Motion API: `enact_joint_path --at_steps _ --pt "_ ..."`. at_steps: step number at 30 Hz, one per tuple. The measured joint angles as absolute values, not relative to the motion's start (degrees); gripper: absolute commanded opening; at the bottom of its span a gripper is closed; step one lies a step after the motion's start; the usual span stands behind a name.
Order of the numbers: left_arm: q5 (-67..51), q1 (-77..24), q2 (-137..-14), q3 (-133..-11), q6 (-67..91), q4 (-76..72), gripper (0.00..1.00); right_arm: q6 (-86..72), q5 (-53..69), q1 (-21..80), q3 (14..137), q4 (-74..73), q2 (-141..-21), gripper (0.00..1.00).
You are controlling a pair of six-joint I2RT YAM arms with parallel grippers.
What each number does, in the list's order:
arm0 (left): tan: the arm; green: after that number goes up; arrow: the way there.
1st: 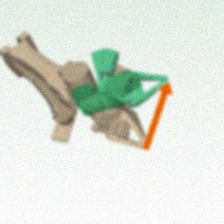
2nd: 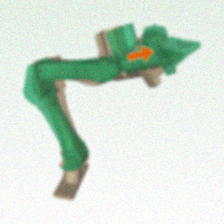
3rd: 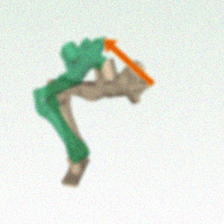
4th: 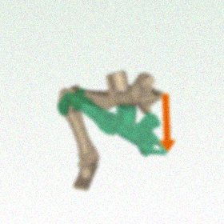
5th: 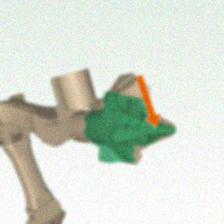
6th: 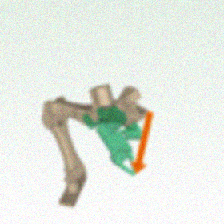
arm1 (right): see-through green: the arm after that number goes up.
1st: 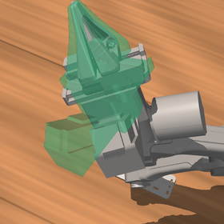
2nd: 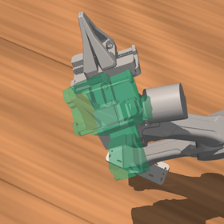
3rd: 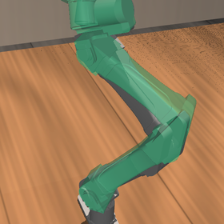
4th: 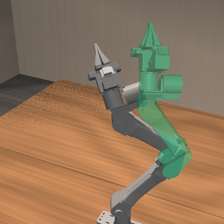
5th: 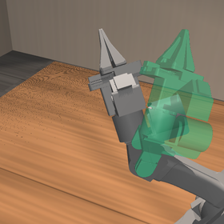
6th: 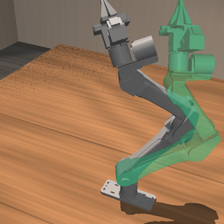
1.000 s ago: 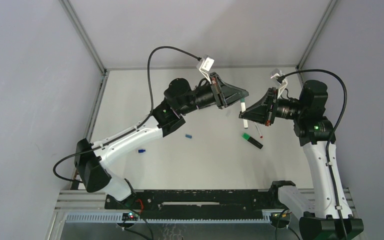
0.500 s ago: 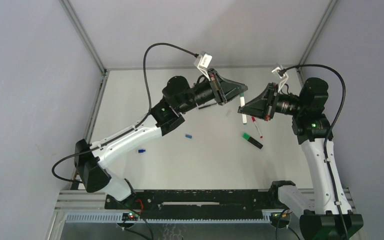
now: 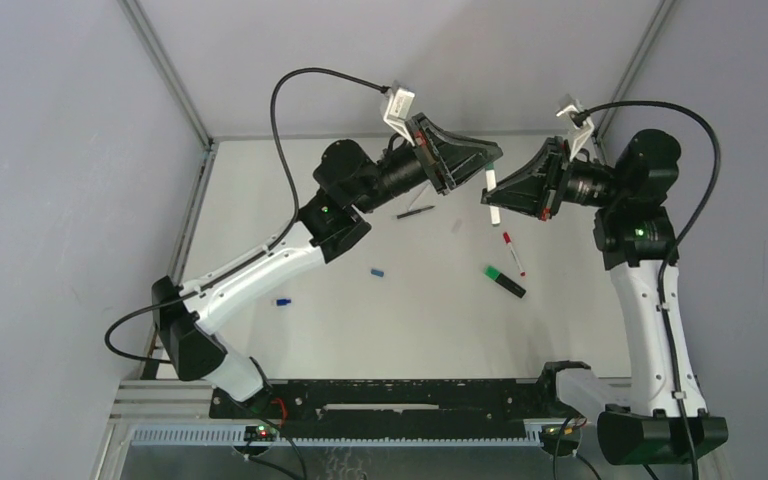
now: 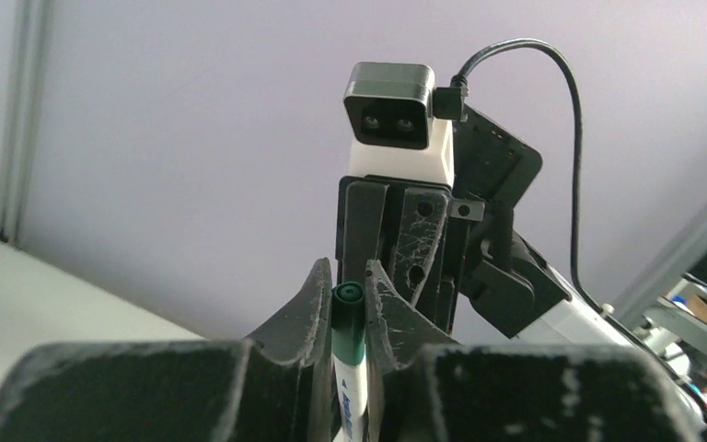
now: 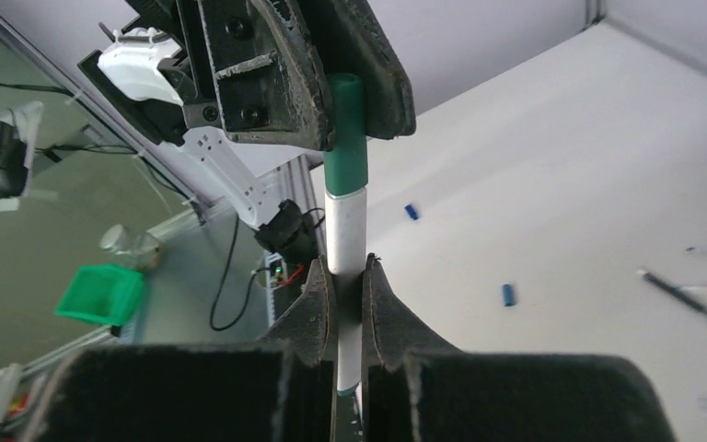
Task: Insert the pens into the pen caps
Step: Press the pen cap onto the pen.
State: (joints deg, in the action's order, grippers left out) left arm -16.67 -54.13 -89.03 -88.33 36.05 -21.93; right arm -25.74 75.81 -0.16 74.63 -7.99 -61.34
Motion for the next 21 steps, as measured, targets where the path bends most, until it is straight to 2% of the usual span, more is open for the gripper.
enact_joint_path --at_steps 5,10,16,21 --pt "-21.5 -54.1 -90.1 -90.2 36.6 -23.1 0.00 -24.4 78.0 -2.5 76.2 -7.2 -60.9 0.00" --pt "-21.3 -54.1 -90.3 -91.6 35.8 -21.5 0.00 -19.4 78.0 -2.5 80.7 -12.8 -62.7 0.00" --pt "-20.9 -54.1 -91.0 -95.1 33.4 -16.1 0.00 -28.6 80.6 -3.1 78.9 -2.1 -63.7 0.00" --pt "-20.5 -54.1 -89.8 -95.0 32.9 -13.8 0.01 -24.9 80.2 -0.9 78.8 -4.0 -63.5 0.00"
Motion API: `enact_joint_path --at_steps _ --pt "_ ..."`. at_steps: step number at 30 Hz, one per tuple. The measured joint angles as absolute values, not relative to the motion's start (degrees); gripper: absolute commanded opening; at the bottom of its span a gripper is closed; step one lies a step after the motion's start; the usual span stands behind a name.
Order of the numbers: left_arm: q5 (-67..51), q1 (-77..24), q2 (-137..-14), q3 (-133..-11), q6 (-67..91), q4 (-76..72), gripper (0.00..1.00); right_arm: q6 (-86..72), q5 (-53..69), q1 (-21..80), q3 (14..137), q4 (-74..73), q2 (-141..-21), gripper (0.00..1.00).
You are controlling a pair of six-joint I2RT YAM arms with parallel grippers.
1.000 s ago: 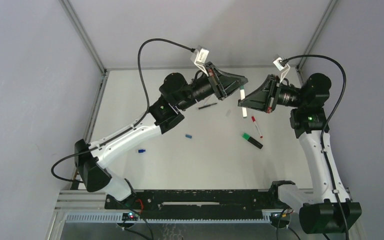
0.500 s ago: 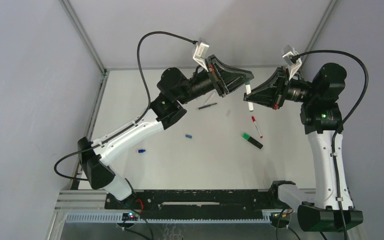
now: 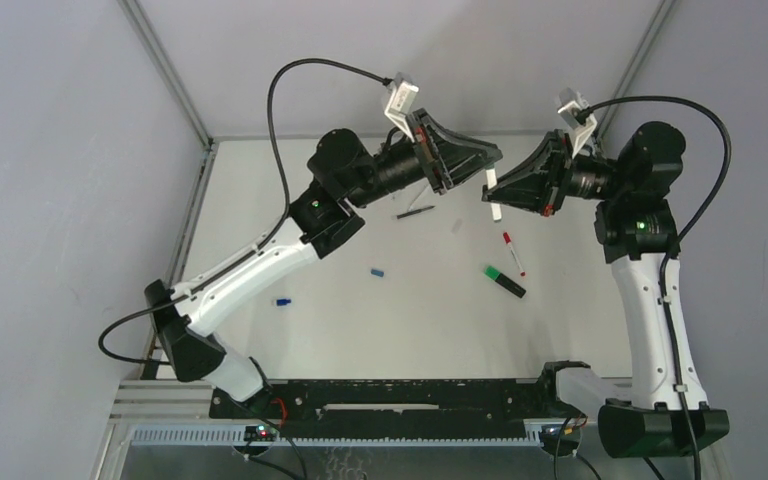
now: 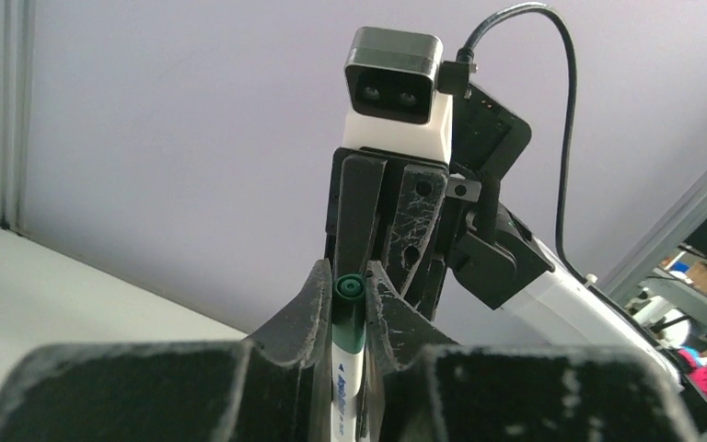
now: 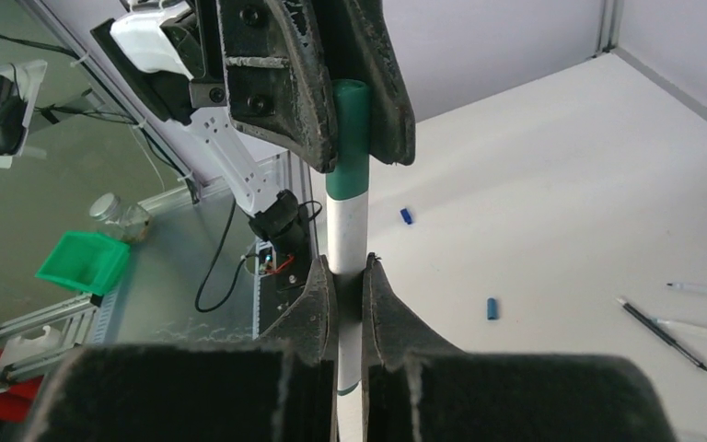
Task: Insert the pens into the pen caps
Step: Press the pen cap onto the pen, then place the pen at the center of the board.
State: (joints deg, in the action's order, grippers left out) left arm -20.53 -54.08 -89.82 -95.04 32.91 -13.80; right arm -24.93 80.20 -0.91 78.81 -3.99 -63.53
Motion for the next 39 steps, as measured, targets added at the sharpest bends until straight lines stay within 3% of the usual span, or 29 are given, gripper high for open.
enact_joint_path --at_steps 10,17,20,30,39 --pt "-23.0 -51.0 -84.4 -80.6 45.3 -18.2 0.19 -9.0 73.6 3.0 70.3 -21.0 -58.3 0.00" --pt "-23.8 -50.7 -83.9 -76.7 49.9 -14.8 0.55 -2.3 70.6 3.0 64.7 -23.9 -56.2 0.00" --pt "-23.1 -50.7 -81.9 -73.8 50.6 -13.1 0.66 1.0 69.5 3.0 63.0 -25.9 -55.8 0.00" --pt "-14.5 -49.5 -68.0 -65.0 44.2 -8.7 0.73 8.8 68.1 1.8 56.1 -31.9 -54.2 0.01" --pt "-1.6 -47.2 -53.8 -51.6 35.1 -5.1 0.95 24.9 55.7 0.6 52.3 -42.9 -56.8 0.09"
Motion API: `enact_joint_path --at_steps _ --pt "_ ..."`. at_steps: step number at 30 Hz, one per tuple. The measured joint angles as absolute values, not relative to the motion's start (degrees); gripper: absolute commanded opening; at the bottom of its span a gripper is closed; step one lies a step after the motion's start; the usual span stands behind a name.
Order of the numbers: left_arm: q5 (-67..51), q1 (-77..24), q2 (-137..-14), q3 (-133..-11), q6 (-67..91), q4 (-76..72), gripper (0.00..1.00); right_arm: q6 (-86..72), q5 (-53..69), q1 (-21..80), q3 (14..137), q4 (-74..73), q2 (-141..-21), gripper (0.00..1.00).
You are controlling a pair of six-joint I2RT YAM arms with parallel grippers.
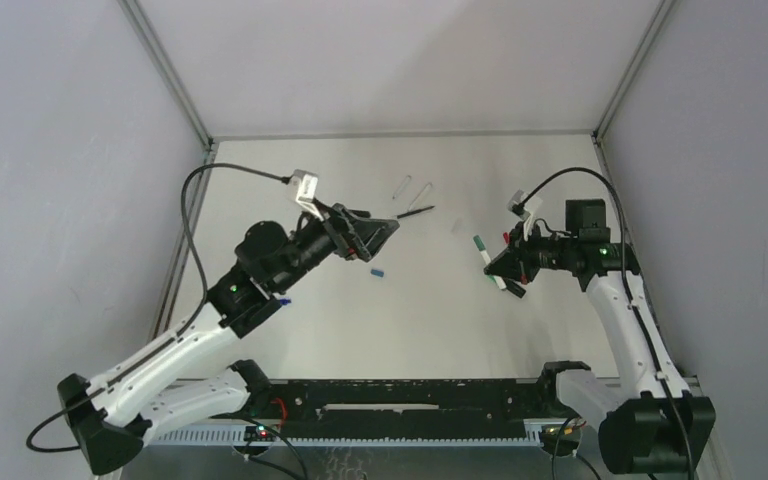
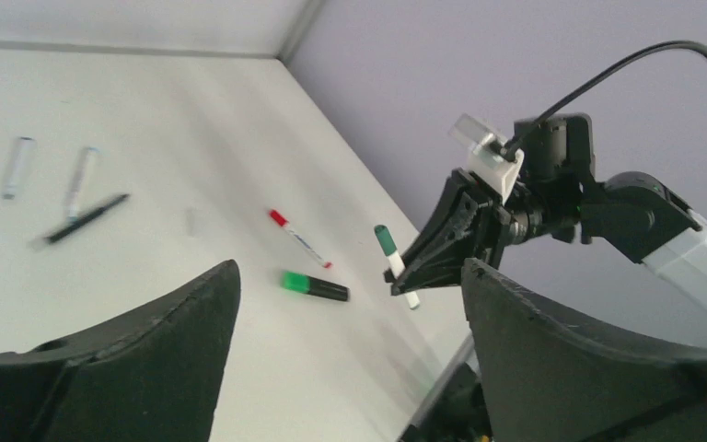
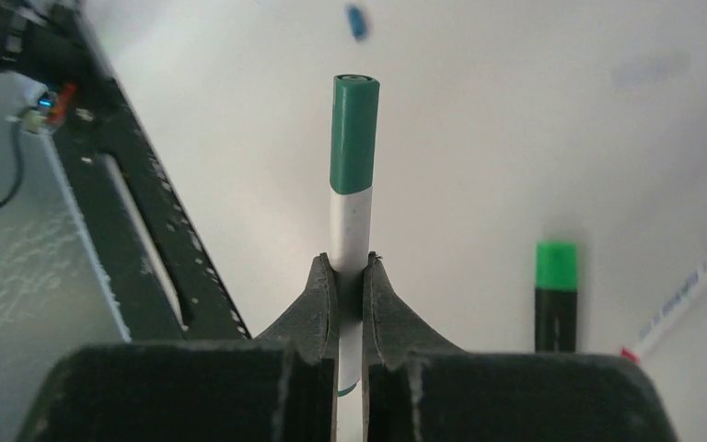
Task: Insert the pens into the pen caps
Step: Place the pen at the center of the board.
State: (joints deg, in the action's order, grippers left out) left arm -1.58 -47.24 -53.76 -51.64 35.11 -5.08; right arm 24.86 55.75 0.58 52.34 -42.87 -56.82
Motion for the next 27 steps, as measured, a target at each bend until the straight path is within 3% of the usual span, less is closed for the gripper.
enact_joint_path --at_steps 2,21,27 --pt "1.0 -46.1 -50.7 -48.8 34.3 -4.5 1.00 28.0 52.1 -0.1 51.0 -44.7 -58.8 0.10" --pt "9.0 -41.2 -44.5 -34.2 43.2 4.2 0.99 31.2 29.4 3.5 42.0 -37.7 -73.8 0.17" --pt "10.2 -41.1 -42.3 -31.8 45.2 4.9 0.99 31.0 26.7 3.6 42.0 -35.7 -76.7 0.28"
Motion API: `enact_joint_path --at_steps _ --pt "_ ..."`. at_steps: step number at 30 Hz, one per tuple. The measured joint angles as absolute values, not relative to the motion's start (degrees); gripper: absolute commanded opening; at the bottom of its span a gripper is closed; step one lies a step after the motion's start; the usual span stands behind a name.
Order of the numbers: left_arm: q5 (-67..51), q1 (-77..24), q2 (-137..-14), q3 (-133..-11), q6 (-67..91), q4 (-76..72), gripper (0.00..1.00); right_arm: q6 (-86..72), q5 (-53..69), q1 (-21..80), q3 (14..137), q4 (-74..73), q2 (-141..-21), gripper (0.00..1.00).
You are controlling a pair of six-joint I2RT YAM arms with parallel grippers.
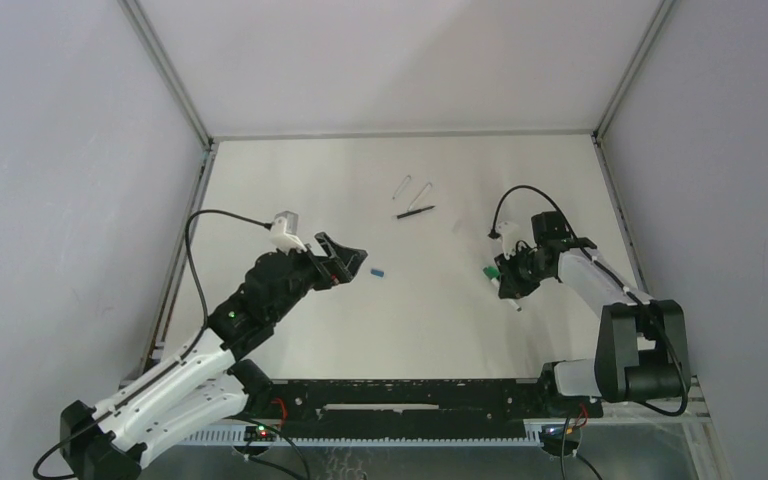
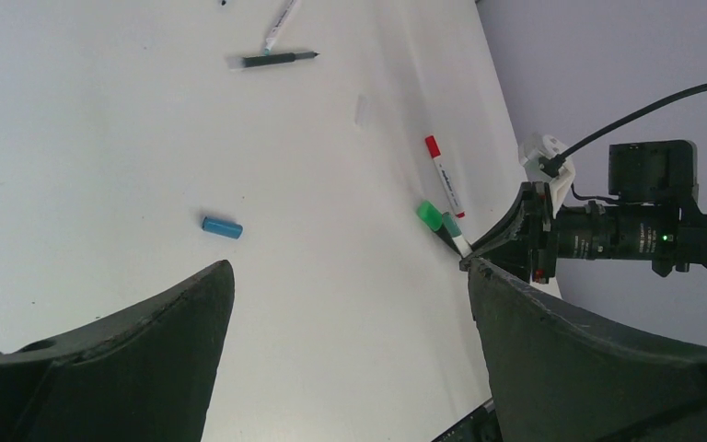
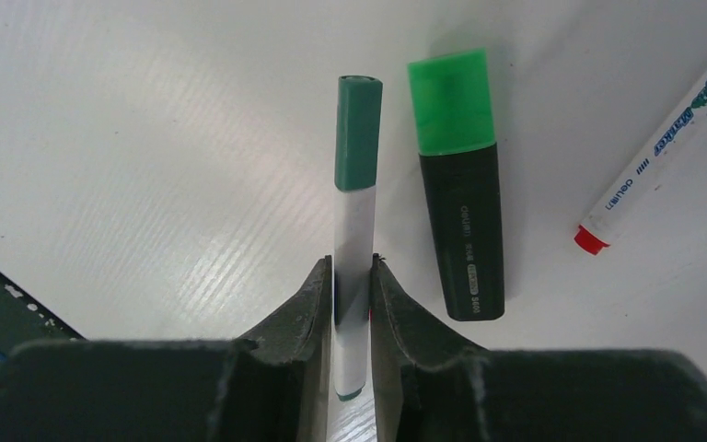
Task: Insert the pens into the pen caps
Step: Place the pen at the center of the board.
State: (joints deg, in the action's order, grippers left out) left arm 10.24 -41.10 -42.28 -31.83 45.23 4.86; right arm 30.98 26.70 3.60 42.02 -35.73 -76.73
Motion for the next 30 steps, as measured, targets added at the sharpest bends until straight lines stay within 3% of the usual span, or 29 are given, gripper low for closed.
enact_joint_path --at_steps 11,30 --pt "11.5 -40.9 -41.3 -30.7 46.5 5.3 0.99 30.7 24.6 2.9 42.0 -34.5 -77.5 0.38" --pt "11.4 -40.0 -45.3 -30.7 45.0 5.3 0.99 33.3 34.9 -4.4 42.0 -36.3 -73.5 0.42"
